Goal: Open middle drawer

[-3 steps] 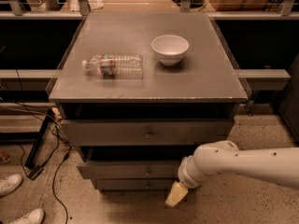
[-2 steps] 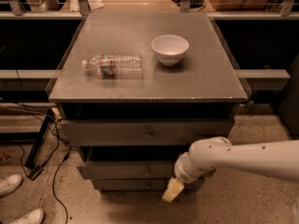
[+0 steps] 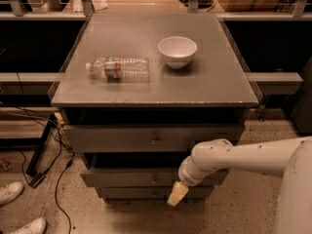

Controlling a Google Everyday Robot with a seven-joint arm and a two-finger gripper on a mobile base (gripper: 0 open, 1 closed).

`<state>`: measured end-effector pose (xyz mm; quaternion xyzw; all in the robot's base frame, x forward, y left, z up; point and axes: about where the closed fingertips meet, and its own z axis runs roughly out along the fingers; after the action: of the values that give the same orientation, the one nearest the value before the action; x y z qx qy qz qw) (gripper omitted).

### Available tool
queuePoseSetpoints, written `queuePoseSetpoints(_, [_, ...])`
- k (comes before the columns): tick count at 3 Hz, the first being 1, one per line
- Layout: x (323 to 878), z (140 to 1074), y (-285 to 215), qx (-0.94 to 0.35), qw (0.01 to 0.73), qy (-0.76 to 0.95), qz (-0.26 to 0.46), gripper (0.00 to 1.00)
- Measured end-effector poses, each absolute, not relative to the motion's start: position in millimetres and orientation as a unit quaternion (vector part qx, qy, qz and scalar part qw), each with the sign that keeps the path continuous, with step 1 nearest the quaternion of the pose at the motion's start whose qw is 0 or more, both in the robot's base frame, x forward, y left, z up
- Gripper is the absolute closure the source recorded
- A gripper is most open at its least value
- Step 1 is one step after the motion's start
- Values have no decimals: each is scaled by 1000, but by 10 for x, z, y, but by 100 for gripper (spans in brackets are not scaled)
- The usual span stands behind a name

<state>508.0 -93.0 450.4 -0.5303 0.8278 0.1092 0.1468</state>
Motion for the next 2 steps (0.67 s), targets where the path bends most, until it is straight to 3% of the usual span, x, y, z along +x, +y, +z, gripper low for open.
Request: queuePoseSetpoints(2, [5127, 4203, -937, -529, 117, 833, 108, 0])
